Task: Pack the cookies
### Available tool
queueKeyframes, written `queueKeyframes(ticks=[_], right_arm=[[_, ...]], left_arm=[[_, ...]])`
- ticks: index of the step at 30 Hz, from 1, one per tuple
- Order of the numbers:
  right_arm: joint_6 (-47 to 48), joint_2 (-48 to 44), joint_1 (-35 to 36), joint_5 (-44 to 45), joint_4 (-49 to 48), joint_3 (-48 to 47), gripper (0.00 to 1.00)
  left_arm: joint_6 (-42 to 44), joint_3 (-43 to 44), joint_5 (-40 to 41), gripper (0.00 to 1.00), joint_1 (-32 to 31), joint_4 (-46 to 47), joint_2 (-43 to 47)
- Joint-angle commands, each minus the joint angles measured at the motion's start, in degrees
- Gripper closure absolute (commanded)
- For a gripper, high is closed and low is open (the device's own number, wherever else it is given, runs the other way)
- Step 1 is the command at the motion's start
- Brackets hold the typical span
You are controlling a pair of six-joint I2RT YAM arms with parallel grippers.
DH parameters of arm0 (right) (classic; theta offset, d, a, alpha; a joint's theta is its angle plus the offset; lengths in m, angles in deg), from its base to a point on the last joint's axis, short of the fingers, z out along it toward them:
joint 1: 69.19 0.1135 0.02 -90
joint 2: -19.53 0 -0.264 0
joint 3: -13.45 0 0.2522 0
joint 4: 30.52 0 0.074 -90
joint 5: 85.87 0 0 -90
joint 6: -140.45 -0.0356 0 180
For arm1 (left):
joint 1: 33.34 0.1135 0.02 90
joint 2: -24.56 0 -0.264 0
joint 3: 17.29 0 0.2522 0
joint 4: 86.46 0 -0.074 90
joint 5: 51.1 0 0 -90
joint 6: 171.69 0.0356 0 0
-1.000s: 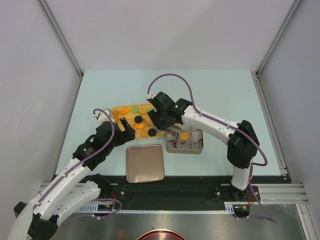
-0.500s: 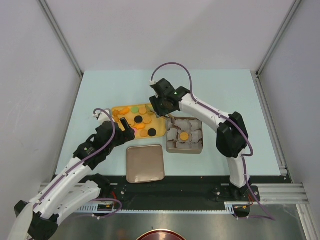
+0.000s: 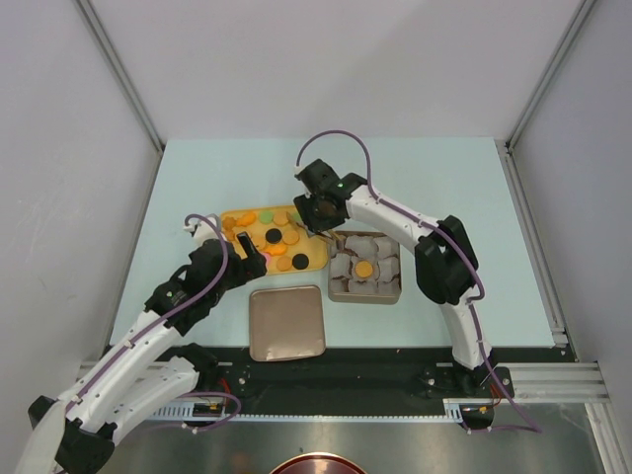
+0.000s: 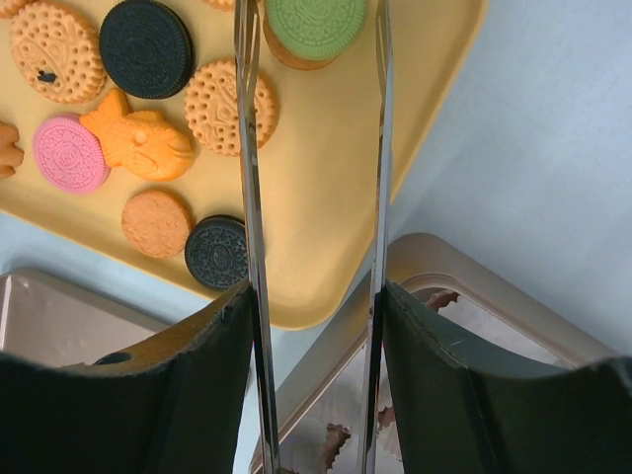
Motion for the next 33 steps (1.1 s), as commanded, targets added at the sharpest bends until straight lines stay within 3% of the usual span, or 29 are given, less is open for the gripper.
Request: queueKeyframes(ticks=[1, 10, 29, 33], right_arm=[[0.0, 0.7, -0.3, -1.1, -0.7, -3.3, 0.44], [0.0, -1.0, -0.8, -0.6, -0.4, -2.2, 0.62], [-0.6, -22.5, -1.5, 4.7, 0.6, 10.3, 0.62], [-0.5, -33.1, -2.4, 7.6, 1.4, 18.4, 0.61]], left_arm=[[-0.4, 0.3, 1.2, 0.02, -0.2, 0.4, 0.0], [-0.7, 0.3, 1.3, 0.02, -0.2, 0.3, 0.1], [-1.8, -0.9, -0.8, 0.02, -0.2, 1.7, -0.8], [-2.0, -0.6, -1.2, 0.02, -0.2, 1.6, -1.1]])
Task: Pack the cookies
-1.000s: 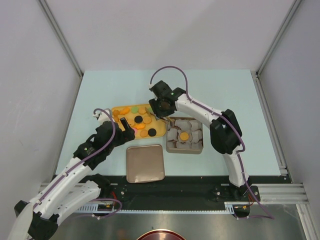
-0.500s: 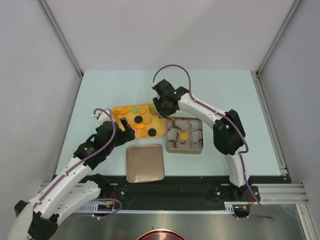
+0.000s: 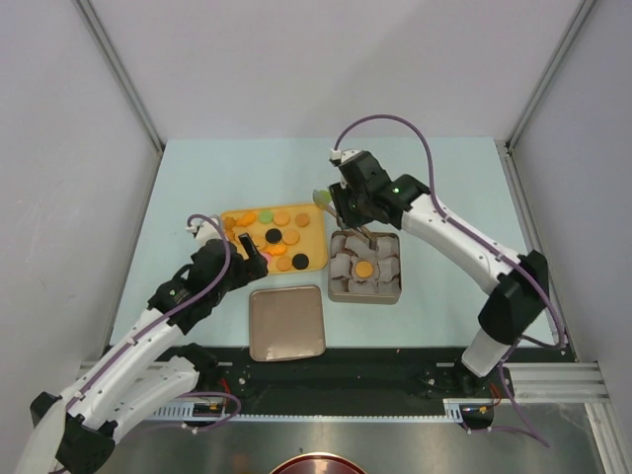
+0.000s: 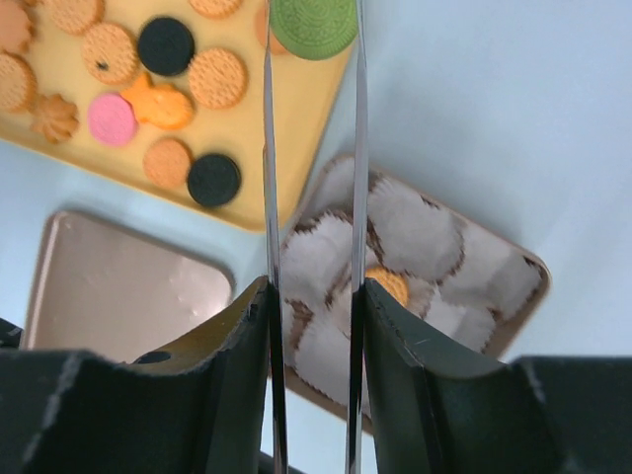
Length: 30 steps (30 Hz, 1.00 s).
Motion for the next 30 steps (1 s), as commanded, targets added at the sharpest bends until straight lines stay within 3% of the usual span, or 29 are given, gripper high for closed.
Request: queueKeyframes(ticks=[1, 7, 11, 30], right_arm=[[-0.6, -11.2, -1.2, 3.4, 1.5, 8.9, 0.61], [-3.0, -22.8, -0.6, 6.3, 5.4, 17.7, 0.61], [-3.9, -25.8, -0.6, 6.6, 6.0, 22.3, 0.61], [-3.7, -22.3, -2.6, 2.1, -2.0, 28.9, 0.59]], left_arm=[[-1.0, -0.1, -0.8, 0.02, -0.2, 1.6, -0.3], [-1.6, -1.1, -2.7, 0.03, -0.2, 3.9, -1.8], [-2.0, -1.1, -4.4, 0.04, -0.2, 5.1, -3.9], [-1.5, -0.5, -4.8, 0.04, -0.2, 4.2, -4.7]])
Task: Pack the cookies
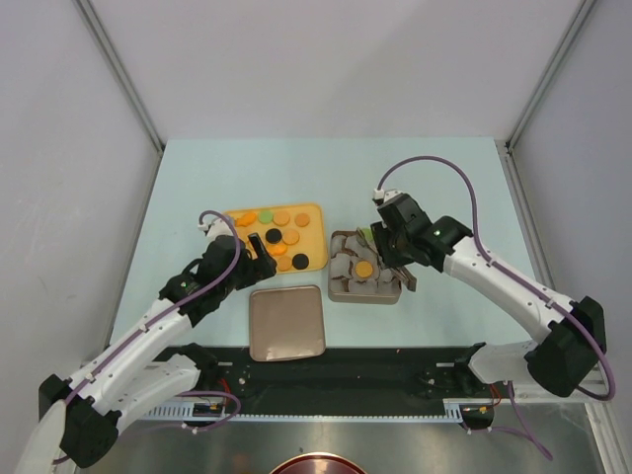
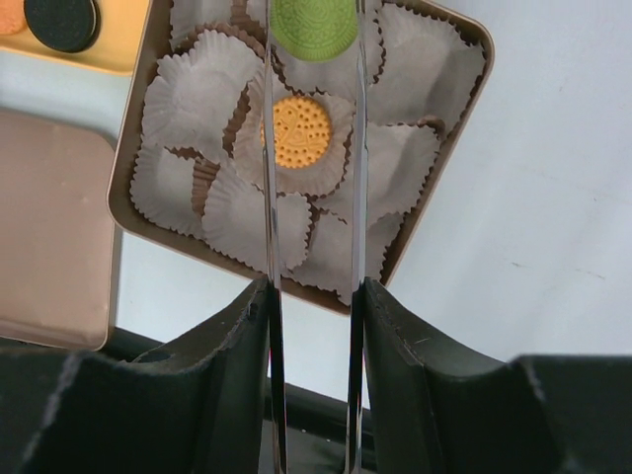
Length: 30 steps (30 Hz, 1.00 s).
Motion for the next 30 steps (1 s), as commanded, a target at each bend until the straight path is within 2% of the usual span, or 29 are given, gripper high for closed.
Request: queueKeyframes(ticks=[1, 30], right_arm=[[0.4, 1.8, -0.9, -1.2, -4.4, -0.1, 0.59], [0.5, 4.0, -2.3, -2.2, -4.1, 0.1, 0.55]], left_arm=[[-0.2, 0.2, -0.1, 0.04, -0.2, 0.7, 0.6], [-0.4, -0.7, 0.0, 0.04, -0.3, 1.2, 0.5]])
